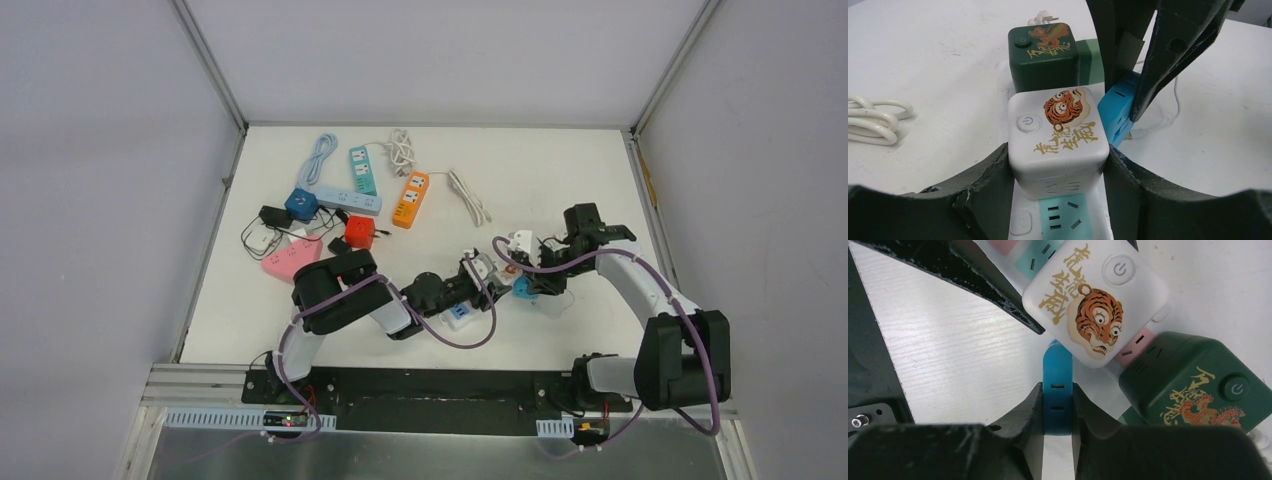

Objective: Pull the plug off the socket
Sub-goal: Remove the plug from the socket.

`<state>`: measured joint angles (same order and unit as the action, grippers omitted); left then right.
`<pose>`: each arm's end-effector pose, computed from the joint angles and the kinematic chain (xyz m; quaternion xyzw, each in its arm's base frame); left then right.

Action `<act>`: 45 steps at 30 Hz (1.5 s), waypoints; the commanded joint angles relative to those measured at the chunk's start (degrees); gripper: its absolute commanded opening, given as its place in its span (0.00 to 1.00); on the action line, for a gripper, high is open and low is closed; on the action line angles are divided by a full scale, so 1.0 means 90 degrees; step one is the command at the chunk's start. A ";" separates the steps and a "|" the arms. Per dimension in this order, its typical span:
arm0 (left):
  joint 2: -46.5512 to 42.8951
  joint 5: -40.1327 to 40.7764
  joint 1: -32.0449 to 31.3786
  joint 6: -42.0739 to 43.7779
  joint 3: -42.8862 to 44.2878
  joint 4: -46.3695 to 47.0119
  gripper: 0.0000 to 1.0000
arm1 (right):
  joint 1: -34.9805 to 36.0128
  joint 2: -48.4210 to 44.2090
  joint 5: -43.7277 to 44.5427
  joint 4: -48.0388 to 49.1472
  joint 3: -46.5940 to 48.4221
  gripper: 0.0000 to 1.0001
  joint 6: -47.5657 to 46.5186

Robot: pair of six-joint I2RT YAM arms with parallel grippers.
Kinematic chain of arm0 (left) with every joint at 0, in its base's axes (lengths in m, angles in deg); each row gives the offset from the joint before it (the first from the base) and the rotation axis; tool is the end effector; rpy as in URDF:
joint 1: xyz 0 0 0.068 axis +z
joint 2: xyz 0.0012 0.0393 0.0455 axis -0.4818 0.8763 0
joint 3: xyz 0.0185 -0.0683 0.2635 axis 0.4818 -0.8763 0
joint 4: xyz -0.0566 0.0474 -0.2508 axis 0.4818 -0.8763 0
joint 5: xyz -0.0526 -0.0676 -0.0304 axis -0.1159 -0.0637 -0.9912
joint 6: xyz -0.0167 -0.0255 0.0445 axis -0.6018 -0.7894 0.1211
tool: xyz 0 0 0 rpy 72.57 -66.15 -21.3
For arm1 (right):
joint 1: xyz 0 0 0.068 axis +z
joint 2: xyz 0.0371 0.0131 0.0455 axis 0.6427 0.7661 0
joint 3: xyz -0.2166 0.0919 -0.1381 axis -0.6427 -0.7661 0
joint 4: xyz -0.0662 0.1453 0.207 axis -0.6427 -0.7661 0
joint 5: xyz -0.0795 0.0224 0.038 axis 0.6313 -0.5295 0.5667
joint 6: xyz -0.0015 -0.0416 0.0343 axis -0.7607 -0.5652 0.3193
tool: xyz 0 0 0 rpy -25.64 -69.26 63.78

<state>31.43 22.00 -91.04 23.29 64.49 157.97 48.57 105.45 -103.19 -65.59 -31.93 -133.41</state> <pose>0.1699 -0.3251 0.1288 0.3810 0.5700 -0.3658 0.6293 0.2081 0.0524 0.2117 -0.6284 0.7082 0.2136 0.2408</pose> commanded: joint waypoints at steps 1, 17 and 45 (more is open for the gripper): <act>0.0077 0.0159 0.0031 0.0168 -0.0065 0.0082 0.00 | -0.0095 0.0076 0.0210 -0.0257 -0.0021 0.00 -0.0510; 0.0149 0.0141 0.0027 0.0363 -0.0151 0.0110 0.00 | -0.0095 0.0911 0.0231 -0.0850 0.0274 0.16 -0.0741; 0.0064 0.0161 0.0030 0.0468 -0.0133 -0.0142 0.00 | -0.0341 0.0620 0.0571 -0.0700 -0.0071 0.05 -0.0886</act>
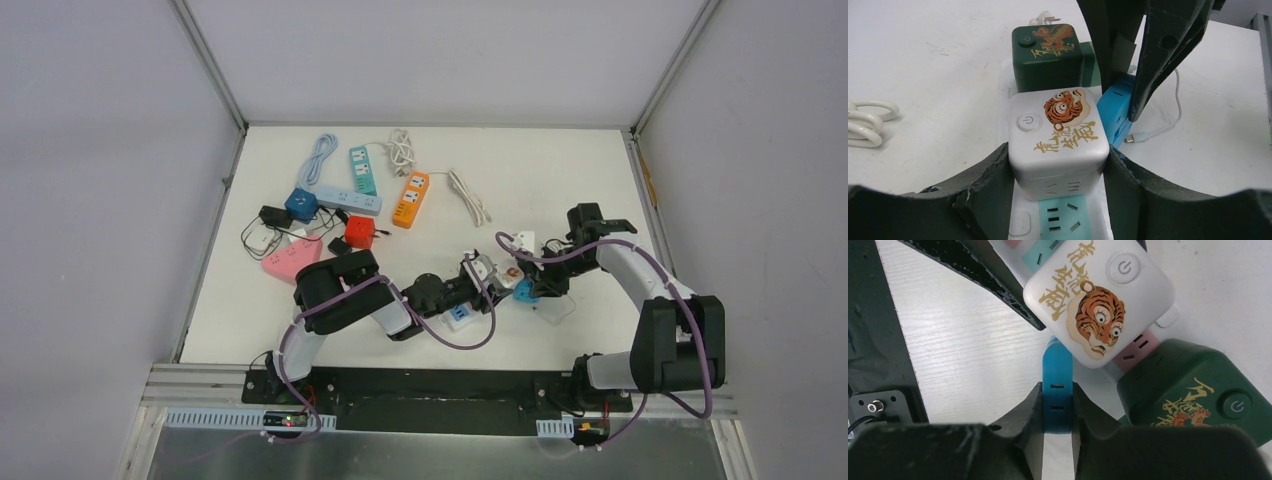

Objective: Pull the plug off the socket
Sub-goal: Remove the plug from the socket.

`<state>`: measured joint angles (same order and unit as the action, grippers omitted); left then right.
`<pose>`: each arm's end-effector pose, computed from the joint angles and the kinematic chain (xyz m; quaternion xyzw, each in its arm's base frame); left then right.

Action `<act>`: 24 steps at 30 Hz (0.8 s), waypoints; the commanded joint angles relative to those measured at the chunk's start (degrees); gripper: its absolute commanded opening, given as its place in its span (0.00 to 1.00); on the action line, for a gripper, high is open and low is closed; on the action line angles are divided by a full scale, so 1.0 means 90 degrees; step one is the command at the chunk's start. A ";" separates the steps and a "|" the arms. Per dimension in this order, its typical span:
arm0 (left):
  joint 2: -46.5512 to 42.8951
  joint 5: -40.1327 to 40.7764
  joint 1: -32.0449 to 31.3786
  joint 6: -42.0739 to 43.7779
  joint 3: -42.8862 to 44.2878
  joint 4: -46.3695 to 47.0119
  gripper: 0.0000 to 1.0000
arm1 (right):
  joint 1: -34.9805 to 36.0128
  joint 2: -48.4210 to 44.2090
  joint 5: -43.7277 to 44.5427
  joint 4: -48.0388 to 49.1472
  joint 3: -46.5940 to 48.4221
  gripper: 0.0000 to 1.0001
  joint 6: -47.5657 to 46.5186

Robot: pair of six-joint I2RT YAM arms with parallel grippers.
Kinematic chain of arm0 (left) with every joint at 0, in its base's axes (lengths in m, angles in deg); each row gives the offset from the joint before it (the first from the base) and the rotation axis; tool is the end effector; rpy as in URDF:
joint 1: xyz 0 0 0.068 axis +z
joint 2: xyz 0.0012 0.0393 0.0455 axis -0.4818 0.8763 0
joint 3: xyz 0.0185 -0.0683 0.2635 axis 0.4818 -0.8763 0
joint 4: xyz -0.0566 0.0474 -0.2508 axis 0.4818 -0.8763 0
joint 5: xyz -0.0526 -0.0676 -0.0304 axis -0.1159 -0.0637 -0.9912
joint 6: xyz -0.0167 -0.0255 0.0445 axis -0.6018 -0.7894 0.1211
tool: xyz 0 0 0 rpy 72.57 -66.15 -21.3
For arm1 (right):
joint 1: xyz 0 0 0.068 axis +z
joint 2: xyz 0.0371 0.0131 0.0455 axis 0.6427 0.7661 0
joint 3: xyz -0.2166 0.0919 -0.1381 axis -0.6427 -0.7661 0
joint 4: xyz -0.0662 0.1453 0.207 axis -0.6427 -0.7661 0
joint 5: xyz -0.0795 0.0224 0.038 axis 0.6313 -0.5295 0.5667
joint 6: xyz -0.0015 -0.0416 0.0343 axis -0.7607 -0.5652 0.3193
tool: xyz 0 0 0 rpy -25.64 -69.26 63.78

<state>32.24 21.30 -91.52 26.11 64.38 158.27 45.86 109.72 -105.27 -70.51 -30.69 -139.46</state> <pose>0.1667 -0.3265 0.1240 0.4031 0.5595 -0.3549 0.6313 0.2119 0.0437 0.2024 -0.6322 0.7023 0.2481 0.2135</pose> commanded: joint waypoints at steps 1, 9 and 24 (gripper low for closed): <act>-0.0032 0.0237 0.0084 0.0145 -0.0130 -0.0179 0.00 | -0.0029 0.0191 0.0810 -0.0174 -0.0196 0.10 -0.0217; -0.0034 0.0235 0.0082 0.0106 -0.0170 -0.0166 0.00 | -0.0042 0.0255 0.0466 -0.0448 -0.0042 0.55 -0.0193; -0.0017 0.0240 0.0089 -0.0321 -0.0189 -0.0106 0.00 | -0.0047 0.0220 0.0271 -0.0002 -0.0150 0.29 0.0169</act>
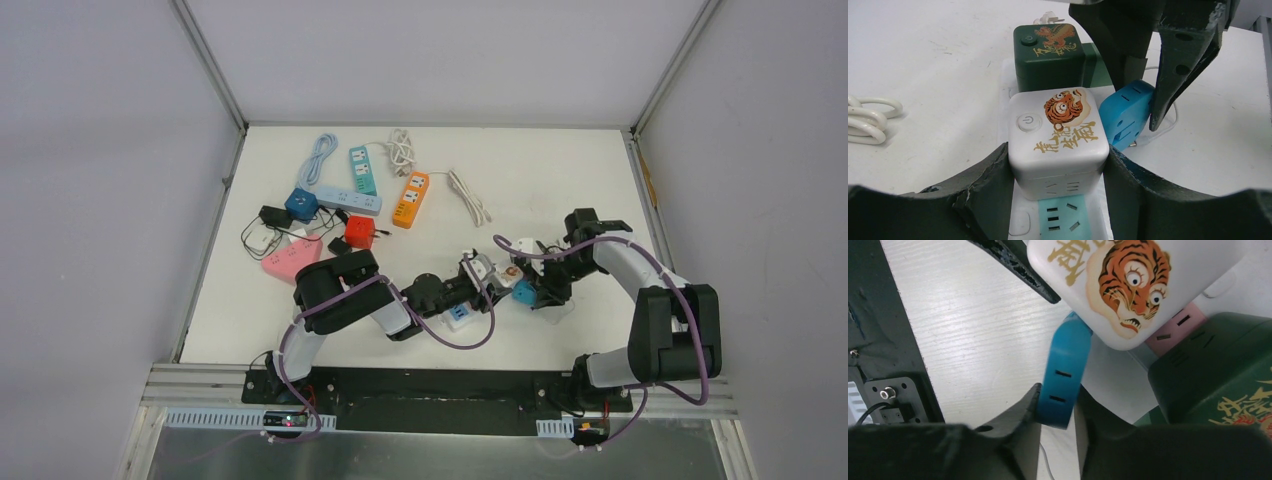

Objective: Pull the plug off the socket
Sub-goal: Remove the plug from the socket.

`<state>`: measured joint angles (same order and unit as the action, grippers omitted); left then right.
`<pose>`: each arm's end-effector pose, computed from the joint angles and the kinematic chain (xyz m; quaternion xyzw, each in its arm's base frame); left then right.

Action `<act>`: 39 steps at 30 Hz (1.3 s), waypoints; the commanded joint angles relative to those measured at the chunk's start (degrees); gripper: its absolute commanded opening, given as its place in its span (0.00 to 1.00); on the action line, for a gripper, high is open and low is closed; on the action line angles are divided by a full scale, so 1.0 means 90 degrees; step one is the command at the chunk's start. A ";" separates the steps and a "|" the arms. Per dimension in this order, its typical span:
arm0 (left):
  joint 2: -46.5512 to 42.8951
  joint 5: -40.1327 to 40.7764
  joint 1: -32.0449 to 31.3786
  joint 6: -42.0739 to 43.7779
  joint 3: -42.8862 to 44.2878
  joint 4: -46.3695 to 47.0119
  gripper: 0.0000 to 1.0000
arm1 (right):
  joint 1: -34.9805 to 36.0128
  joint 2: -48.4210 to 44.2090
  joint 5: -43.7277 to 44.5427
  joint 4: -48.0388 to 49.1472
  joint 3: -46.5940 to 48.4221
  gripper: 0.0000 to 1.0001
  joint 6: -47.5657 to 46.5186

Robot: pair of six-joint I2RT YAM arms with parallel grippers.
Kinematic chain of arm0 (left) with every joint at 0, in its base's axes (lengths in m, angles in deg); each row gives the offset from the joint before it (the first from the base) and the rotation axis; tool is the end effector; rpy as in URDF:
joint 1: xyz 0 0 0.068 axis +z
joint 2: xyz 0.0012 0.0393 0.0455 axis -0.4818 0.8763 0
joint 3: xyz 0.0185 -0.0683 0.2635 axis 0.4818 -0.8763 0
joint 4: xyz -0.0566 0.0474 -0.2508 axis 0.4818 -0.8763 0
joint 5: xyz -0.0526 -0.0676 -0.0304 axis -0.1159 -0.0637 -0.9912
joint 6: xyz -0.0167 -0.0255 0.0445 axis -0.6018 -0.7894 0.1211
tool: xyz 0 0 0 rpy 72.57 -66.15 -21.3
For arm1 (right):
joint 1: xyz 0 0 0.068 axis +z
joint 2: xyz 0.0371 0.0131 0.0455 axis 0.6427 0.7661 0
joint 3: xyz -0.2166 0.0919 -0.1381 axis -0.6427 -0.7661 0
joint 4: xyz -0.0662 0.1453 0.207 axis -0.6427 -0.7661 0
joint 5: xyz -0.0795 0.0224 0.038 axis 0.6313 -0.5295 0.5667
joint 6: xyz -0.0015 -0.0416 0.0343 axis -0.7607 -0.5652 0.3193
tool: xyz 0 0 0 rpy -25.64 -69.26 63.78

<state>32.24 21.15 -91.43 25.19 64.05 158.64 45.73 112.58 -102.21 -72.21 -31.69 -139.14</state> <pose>0.1665 -0.3251 0.1235 0.3987 0.5623 -0.3603 0.6285 0.2101 0.0415 0.1873 -0.6235 0.7214 0.2545 0.1610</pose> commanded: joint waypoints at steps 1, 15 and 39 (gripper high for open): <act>-0.0015 0.0254 0.0082 -0.0209 -0.0153 -0.0143 0.00 | -0.0032 -0.0127 -0.0066 0.0214 -0.0025 0.23 0.0186; 0.0090 0.0425 0.0082 -0.0067 -0.0259 -0.0148 0.00 | -0.0181 -0.0917 -0.0118 0.0247 0.0479 0.00 0.1079; 0.0035 0.0629 0.0357 -0.2091 -0.0261 0.0045 0.00 | -0.0179 -0.1279 -0.0680 0.1997 0.0363 0.08 0.3466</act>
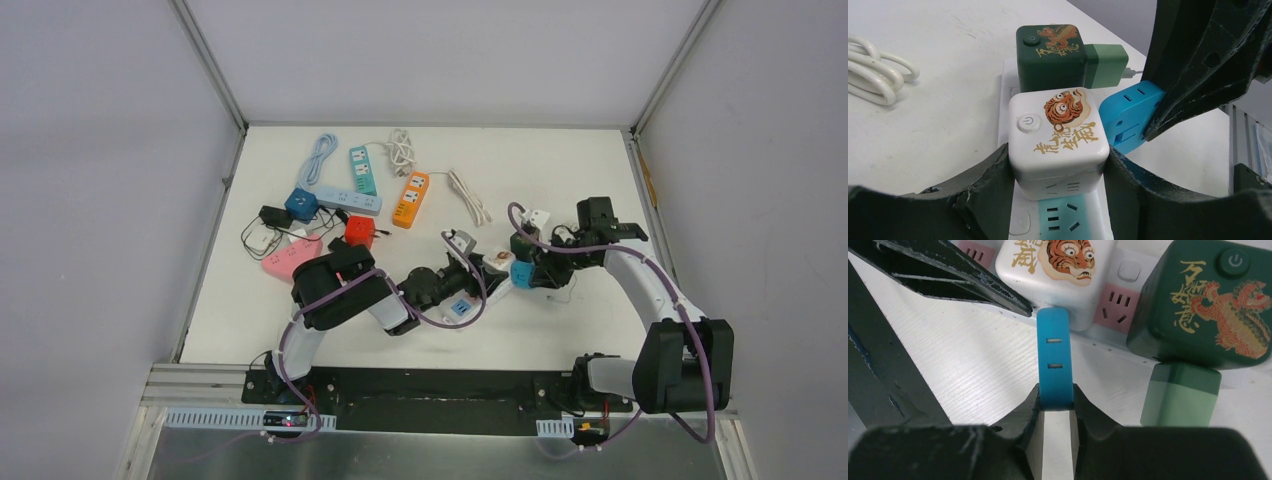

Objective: Pull the plug off the socket
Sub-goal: Remove the plug from the socket.

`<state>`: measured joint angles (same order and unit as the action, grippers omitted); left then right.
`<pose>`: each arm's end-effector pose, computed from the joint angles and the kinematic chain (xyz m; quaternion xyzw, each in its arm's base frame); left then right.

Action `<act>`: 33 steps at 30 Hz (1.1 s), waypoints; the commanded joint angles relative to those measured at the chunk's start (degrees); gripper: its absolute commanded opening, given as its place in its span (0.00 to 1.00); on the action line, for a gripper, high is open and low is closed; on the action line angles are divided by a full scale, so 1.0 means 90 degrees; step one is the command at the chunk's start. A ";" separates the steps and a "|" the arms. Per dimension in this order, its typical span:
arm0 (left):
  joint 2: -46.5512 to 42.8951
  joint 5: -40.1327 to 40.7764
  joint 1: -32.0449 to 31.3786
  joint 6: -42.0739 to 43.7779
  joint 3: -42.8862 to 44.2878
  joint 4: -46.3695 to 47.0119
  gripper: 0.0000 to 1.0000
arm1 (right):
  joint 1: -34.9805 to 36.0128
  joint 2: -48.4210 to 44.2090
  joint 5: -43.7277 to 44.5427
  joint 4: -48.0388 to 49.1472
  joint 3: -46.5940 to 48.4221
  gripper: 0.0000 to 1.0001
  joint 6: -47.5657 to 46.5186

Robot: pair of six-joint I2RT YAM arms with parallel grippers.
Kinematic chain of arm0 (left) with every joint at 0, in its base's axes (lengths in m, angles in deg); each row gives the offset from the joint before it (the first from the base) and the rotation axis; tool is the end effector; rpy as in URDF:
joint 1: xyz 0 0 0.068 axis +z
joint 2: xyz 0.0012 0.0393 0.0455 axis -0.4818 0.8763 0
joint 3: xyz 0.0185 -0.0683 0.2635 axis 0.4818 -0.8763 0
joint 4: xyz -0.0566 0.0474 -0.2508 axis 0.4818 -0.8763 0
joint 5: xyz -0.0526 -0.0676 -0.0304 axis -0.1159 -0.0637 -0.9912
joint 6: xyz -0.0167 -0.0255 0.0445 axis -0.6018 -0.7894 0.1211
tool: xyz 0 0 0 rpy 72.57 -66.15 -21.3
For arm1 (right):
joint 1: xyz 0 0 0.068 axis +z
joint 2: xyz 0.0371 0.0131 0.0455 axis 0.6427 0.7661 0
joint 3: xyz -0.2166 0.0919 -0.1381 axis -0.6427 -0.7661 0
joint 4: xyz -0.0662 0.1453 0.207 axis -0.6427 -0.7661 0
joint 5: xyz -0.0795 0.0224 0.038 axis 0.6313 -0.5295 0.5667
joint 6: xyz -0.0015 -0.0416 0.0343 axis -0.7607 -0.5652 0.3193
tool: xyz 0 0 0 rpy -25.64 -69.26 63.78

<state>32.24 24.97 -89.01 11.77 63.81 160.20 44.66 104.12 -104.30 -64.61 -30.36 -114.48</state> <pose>0.1816 -0.3156 0.1255 0.2921 0.6151 -0.4045 0.6105 0.2144 0.0389 0.2245 -0.4827 0.8071 0.2379 0.2429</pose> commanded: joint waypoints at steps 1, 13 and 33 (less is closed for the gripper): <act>0.0030 0.0219 0.0083 -0.0677 -0.0227 -0.0134 0.00 | -0.0068 -0.0339 -0.0519 0.1248 0.0168 0.11 0.0836; 0.0052 0.0211 0.0116 -0.1400 -0.0199 -0.0129 0.00 | -0.0064 -0.0243 -0.0739 0.2477 -0.0294 0.33 0.1711; 0.0004 0.0156 0.0391 -0.1847 -0.0309 -0.0134 0.00 | -0.0104 -0.0334 -0.1540 0.1002 -0.0302 0.00 -0.0312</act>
<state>32.22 26.15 -86.25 -0.73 63.04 160.74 43.70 103.64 -114.01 -50.99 -33.55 -111.25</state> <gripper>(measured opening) 0.568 0.106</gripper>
